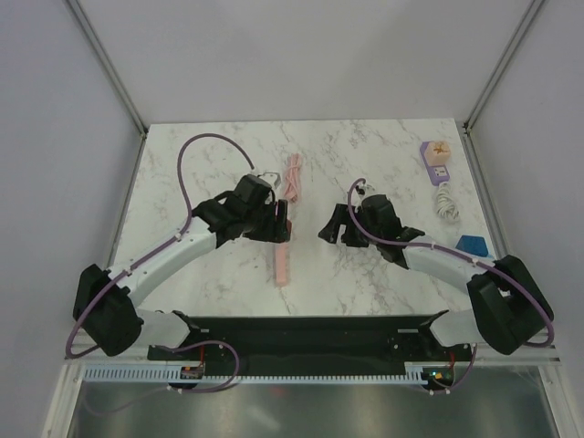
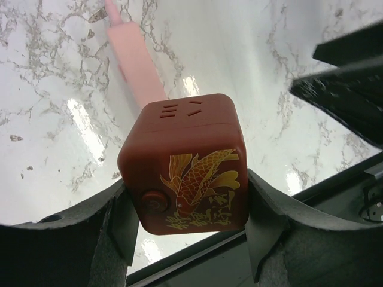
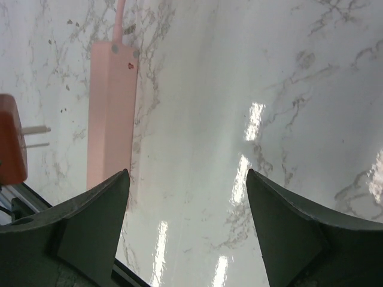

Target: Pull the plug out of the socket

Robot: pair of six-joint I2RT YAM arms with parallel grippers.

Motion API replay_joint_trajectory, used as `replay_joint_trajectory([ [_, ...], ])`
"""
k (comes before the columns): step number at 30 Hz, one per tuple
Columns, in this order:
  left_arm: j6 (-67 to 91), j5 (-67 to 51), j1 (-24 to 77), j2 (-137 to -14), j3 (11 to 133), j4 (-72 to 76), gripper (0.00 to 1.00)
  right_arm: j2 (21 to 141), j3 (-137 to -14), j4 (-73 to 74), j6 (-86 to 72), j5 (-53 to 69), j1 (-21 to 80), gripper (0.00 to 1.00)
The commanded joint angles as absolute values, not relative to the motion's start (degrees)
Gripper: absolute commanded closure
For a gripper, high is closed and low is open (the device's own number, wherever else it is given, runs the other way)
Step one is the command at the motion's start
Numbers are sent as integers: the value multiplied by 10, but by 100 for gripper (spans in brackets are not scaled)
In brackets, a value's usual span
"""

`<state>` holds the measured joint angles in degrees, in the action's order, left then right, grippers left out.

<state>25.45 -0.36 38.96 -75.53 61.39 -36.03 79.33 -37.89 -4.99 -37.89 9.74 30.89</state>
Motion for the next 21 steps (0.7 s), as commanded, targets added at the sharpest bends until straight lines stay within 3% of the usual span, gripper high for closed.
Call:
replay_joint_trajectory([
  [1, 236, 25, 388, -796, 660, -333, 98, 755, -348, 11, -358, 82, 309, 14],
  [6, 280, 167, 340, -841, 683, -400, 98, 703, -319, 33, -369, 78, 309, 14],
  [13, 307, 163, 207, -870, 663, -403, 98, 677, -305, 39, -359, 82, 309, 14],
  [21, 269, 212, 184, -876, 616, -291, 97, 691, -307, 30, -346, 99, 310, 14],
])
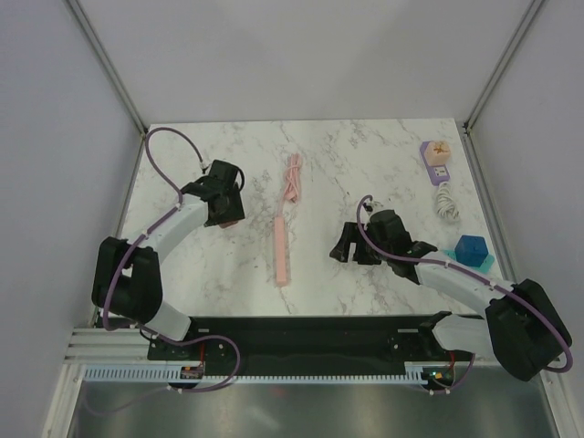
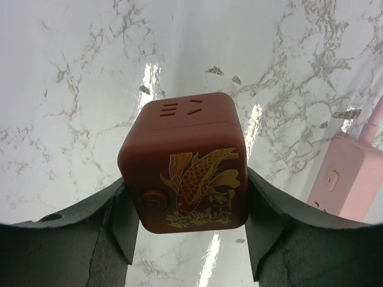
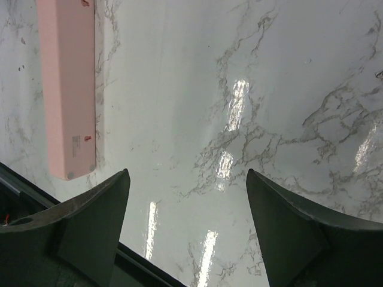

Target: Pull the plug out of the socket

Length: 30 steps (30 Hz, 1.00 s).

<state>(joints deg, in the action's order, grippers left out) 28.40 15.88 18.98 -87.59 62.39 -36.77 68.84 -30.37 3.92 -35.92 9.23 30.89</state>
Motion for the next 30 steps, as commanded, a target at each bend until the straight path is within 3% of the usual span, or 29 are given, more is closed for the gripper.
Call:
replay_joint_trajectory([
  [1, 259, 214, 177, -879, 616, -285, 97, 691, -304, 27, -346, 100, 309, 14],
  [7, 158, 141, 125, -916, 632, -155, 94, 690, -287, 11, -346, 112, 309, 14],
  [12, 69, 79, 120, -1050, 703, -117, 92, 672, -280, 10, -351, 127, 309, 14],
  [19, 14, 112, 117, -1112, 749, -103, 85, 604, -257, 32, -359, 118, 309, 14],
  [20, 14, 113, 117, -1114, 751, -105, 82, 593, -254, 34, -359, 118, 309, 14],
  [23, 20, 111, 117, -1114, 751, -108, 59, 586, -246, 35, -355, 118, 309, 14],
  [24, 22, 112, 117, -1110, 751, -110, 46, 587, -245, 34, -353, 118, 309, 14],
  [25, 26, 113, 117, -1107, 748, -110, 41, 589, -245, 34, -353, 118, 308, 14],
  [26, 25, 118, 117, -1103, 746, -111, 7, 593, -246, 34, -351, 120, 309, 14],
  [30, 31, 125, 118, -1071, 747, -127, 4, 600, -247, 32, -347, 124, 309, 14],
])
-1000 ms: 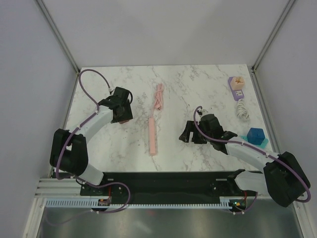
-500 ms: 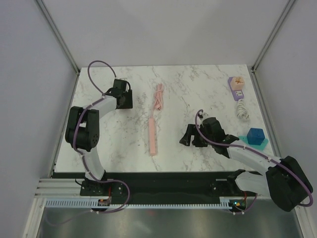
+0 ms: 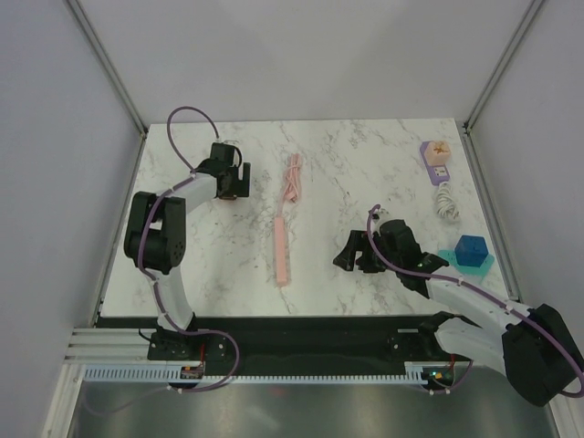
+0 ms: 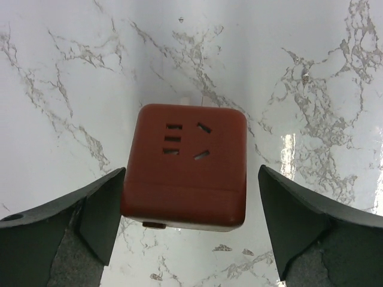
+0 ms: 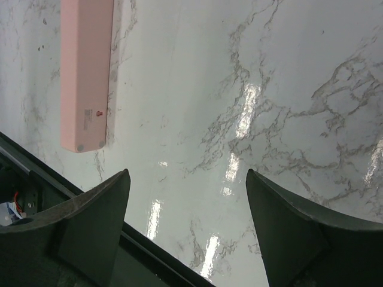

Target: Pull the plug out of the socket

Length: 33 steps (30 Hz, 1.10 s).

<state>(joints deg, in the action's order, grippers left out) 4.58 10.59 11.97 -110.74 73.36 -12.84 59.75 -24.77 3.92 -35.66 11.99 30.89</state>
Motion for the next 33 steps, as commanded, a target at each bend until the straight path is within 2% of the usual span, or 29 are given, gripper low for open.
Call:
replay_joint_trajectory([
  [1, 46, 127, 118, -1050, 750, -144, 3, 600, -247, 32, -347, 124, 309, 14],
  [6, 119, 134, 124, -989, 769, -252, 3, 597, -243, 32, -346, 126, 309, 14],
  [12, 161, 63, 184, -883, 686, -288, 5, 604, -234, 18, -349, 132, 309, 14],
  [16, 159, 40, 262, -893, 671, -307, 7, 617, -232, 11, -349, 138, 309, 14],
  [20, 180, 83, 328, -940, 677, -321, 8, 618, -233, 8, -351, 141, 309, 14],
  [26, 212, 136, 373, -1004, 700, -346, 14, 598, -223, 11, -358, 139, 309, 14],
  [31, 225, 133, 395, -1033, 700, -350, 25, 594, -211, 11, -359, 139, 309, 14],
  [32, 226, 131, 400, -1043, 702, -351, 28, 595, -211, 11, -357, 139, 309, 14],
  [33, 227, 134, 403, -1048, 707, -351, 38, 596, -212, 10, -356, 139, 309, 14],
])
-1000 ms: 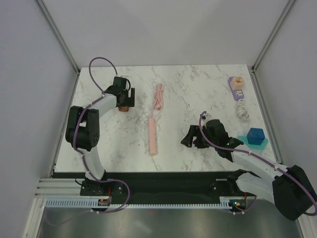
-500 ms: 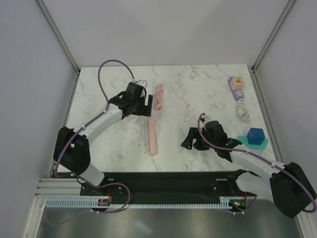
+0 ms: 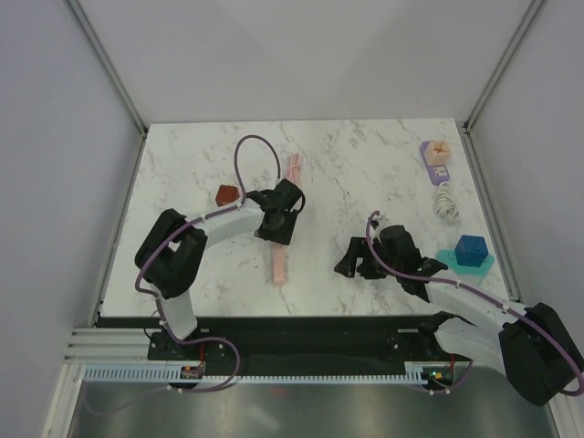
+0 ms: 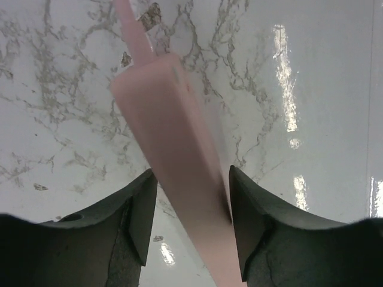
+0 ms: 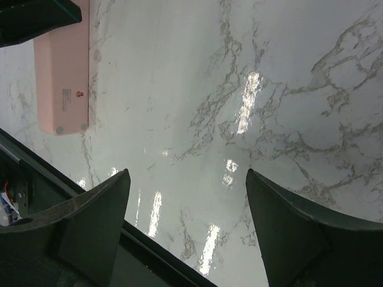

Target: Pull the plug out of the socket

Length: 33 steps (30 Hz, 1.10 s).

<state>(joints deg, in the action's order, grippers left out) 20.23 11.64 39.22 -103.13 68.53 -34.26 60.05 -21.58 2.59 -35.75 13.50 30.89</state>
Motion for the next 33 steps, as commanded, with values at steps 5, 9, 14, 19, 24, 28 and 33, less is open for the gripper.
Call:
replay_joint_trajectory([
  [5, 225, 271, 413, -1077, 753, -437, 98, 598, -217, 12, -352, 139, 309, 14],
  [9, 248, 462, 413, -1094, 762, -520, 98, 599, -217, 12, -352, 139, 309, 14],
  [14, 414, 718, 412, -1156, 772, -724, 98, 613, -214, 4, -350, 142, 309, 14],
  [19, 575, 751, 417, -1258, 788, -882, 98, 627, -215, -10, -347, 151, 309, 14],
  [24, 613, 720, 436, -1256, 787, -882, 65, 628, -216, -11, -345, 154, 309, 14],
  [28, 611, 733, 473, -1215, 794, -880, 25, 635, -211, -18, -347, 156, 309, 14],
  [33, 499, 710, 497, -1171, 782, -775, 10, 648, -212, -32, -351, 164, 309, 14],
])
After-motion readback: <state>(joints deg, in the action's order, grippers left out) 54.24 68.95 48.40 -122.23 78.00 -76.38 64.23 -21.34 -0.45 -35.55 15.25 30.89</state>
